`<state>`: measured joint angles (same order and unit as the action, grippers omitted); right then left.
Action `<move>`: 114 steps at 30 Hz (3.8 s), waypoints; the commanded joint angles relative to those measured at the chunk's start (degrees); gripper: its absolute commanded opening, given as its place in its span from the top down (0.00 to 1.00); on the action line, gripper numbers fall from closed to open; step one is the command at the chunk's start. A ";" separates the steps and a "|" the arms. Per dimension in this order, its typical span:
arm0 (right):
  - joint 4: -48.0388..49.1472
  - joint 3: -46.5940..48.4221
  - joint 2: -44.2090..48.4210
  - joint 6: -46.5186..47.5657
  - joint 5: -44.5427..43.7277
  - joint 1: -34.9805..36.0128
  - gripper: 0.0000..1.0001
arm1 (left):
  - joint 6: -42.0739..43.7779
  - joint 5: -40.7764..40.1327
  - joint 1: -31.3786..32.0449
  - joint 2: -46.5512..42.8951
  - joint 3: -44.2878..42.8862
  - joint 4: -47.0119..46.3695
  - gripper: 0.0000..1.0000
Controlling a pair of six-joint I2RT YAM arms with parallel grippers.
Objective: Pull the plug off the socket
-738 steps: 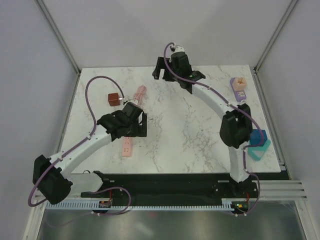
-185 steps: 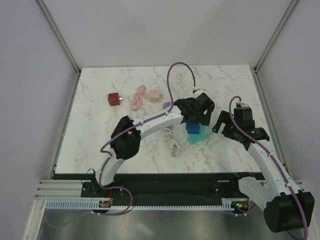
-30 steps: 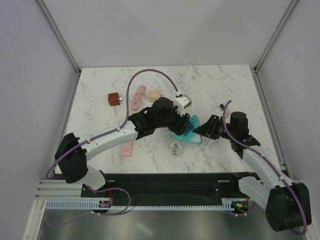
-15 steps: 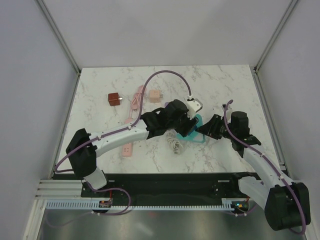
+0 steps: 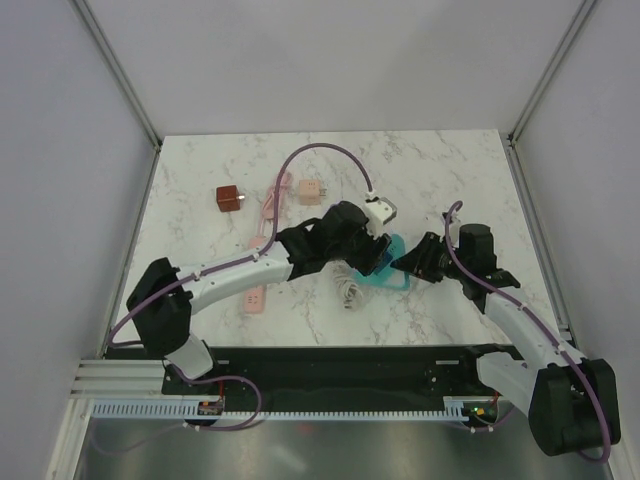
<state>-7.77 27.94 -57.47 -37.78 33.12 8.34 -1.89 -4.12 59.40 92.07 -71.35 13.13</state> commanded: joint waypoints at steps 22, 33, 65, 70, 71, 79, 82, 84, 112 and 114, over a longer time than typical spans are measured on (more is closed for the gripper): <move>-2.60 -3.33 4.28 -1.07 -7.99 -1.57 1.00 | -14.64 4.30 -7.10 1.43 -12.99 -7.24 0.98; -11.12 -2.02 10.19 3.24 -11.42 -4.64 1.00 | -18.31 3.85 -13.85 30.78 -44.19 -2.05 0.98; -10.78 -2.54 7.29 7.81 -5.09 -7.64 1.00 | -20.35 5.09 -19.67 51.62 -54.23 -6.11 0.58; -10.51 -2.11 5.71 8.07 -4.82 -7.64 1.00 | -18.86 9.03 -19.85 53.73 -55.82 -6.01 0.49; -10.42 -2.10 5.53 8.16 -4.74 -7.72 1.00 | -18.59 10.70 -19.85 54.17 -56.87 -5.83 0.42; -10.25 -2.46 5.97 7.02 -5.44 -7.72 1.00 | -18.41 12.56 -20.02 53.22 -57.76 -4.07 0.00; -9.90 -2.46 5.97 6.67 -5.44 -7.72 1.00 | -18.24 12.73 -20.02 50.15 -57.85 -3.55 0.00; -9.72 -2.28 5.71 6.49 -5.53 -7.72 1.00 | -18.06 12.65 -20.02 47.95 -57.76 -3.02 0.00; 5.84 -0.86 -12.57 -1.33 -7.19 -18.09 1.00 | -28.95 18.88 -17.82 -14.86 5.41 -5.29 0.00; 6.45 -1.92 -12.66 -0.81 -7.81 -20.01 1.00 | -30.71 19.67 -17.74 -18.75 12.51 -6.96 0.00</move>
<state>-2.02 28.42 -69.06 -41.23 29.58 -9.50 -28.95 13.02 41.41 83.07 -64.64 11.03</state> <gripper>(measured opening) 0.414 0.994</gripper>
